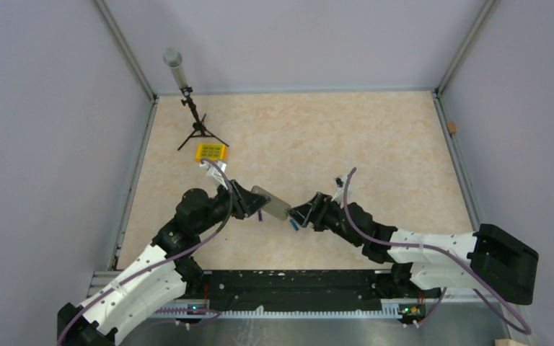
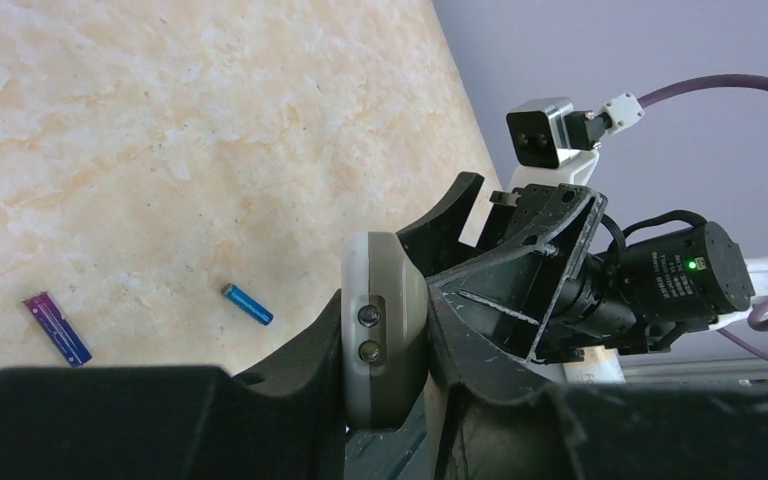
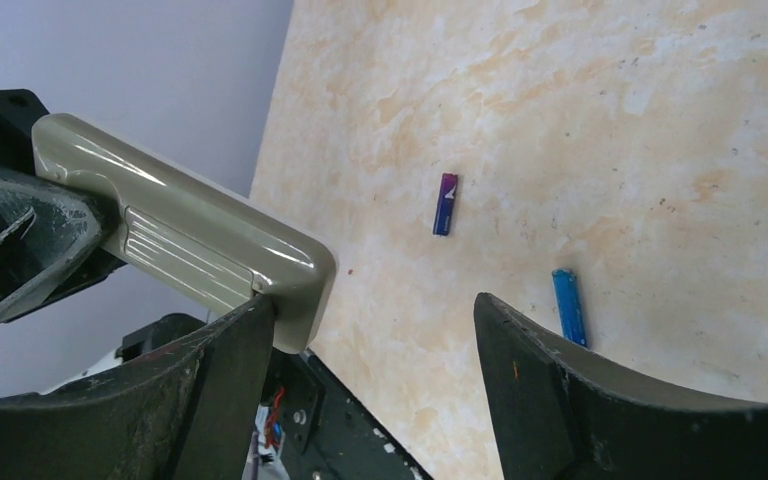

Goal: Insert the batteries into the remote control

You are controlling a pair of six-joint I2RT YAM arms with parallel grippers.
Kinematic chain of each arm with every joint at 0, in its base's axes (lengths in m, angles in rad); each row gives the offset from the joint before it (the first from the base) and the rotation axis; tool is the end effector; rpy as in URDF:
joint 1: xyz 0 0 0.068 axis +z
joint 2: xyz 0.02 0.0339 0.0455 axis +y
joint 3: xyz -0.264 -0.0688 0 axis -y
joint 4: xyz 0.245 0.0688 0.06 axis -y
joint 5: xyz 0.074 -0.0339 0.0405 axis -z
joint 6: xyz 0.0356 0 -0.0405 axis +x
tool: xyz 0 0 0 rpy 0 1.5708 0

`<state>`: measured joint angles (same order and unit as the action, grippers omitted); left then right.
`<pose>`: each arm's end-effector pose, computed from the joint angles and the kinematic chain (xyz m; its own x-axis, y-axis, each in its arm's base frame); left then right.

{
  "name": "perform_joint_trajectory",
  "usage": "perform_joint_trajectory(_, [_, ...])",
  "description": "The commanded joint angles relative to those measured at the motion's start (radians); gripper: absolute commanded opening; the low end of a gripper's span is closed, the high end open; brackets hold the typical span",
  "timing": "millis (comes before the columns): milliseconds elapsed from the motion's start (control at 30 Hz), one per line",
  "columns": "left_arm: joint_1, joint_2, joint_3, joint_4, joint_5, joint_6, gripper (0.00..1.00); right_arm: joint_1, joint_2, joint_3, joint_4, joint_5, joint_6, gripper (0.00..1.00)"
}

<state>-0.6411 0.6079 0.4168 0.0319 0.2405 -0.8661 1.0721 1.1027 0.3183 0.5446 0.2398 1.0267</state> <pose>0.1251 -0.1039 0.2594 -0.6684 -0.4244 -0.6108 0.4016 0.4853 -0.7766 0.1137 0.1911 0.1927 -0.6943 0.4629 -0.5511 -0.2873 0.5238 0.8019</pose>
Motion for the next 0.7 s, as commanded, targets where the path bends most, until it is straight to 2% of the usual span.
perform_joint_trajectory(0, [-0.020, -0.013, 0.009, 0.163, 0.125, -0.087, 0.00, 0.011, 0.024, -0.001, 0.183, -0.062, 0.025, 0.73])
perform_joint_trajectory(667, [-0.020, 0.018, 0.003, 0.204, 0.138, -0.159, 0.00, 0.008, -0.023, -0.120, 0.465, -0.080, 0.027, 0.73])
